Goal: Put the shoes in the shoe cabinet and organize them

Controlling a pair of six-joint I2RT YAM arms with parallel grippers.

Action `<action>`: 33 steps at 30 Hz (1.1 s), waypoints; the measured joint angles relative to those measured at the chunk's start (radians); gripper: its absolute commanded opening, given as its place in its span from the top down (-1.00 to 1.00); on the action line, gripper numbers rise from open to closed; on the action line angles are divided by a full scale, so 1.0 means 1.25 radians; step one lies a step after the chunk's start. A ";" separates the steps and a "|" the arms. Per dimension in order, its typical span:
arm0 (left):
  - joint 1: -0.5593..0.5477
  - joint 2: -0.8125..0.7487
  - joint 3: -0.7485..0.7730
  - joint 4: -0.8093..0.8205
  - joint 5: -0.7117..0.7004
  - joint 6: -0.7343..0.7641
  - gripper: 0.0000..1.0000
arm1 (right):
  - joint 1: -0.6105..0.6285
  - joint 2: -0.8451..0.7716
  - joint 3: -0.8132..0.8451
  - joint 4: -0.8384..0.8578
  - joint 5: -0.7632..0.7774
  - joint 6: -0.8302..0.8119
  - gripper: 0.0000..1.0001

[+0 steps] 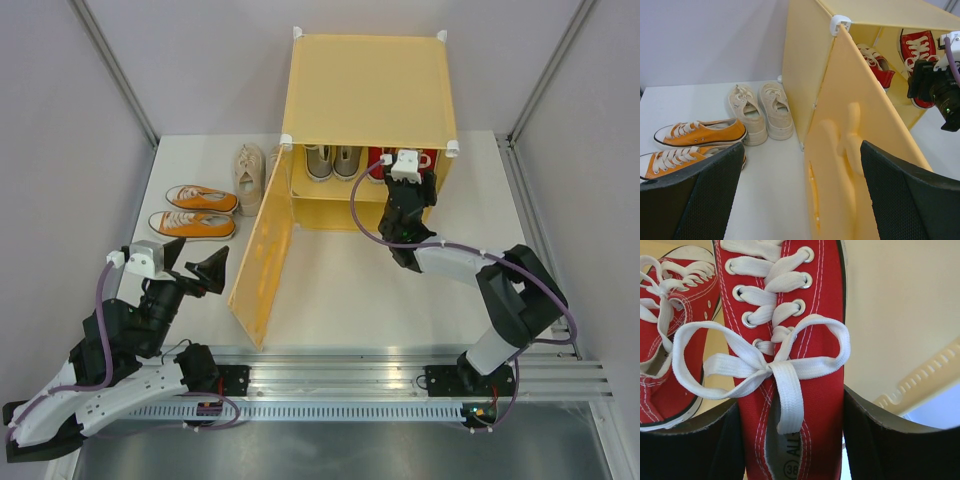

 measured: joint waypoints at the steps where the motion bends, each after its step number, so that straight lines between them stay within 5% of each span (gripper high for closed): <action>1: 0.000 0.000 0.000 0.000 0.000 0.000 -0.99 | -0.003 0.004 0.003 0.003 0.000 -0.002 -0.05; 12: 0.000 0.000 0.000 0.000 0.001 0.000 -0.99 | -0.010 0.017 0.027 0.007 -0.032 0.016 -0.84; 24: 0.000 0.000 0.000 0.000 0.001 0.000 -0.99 | -0.010 -0.019 0.026 -0.060 -0.093 0.075 -0.86; 33: 0.000 -0.002 0.000 0.000 0.001 0.000 -0.99 | -0.016 -0.191 0.001 -0.186 -0.193 0.200 -0.80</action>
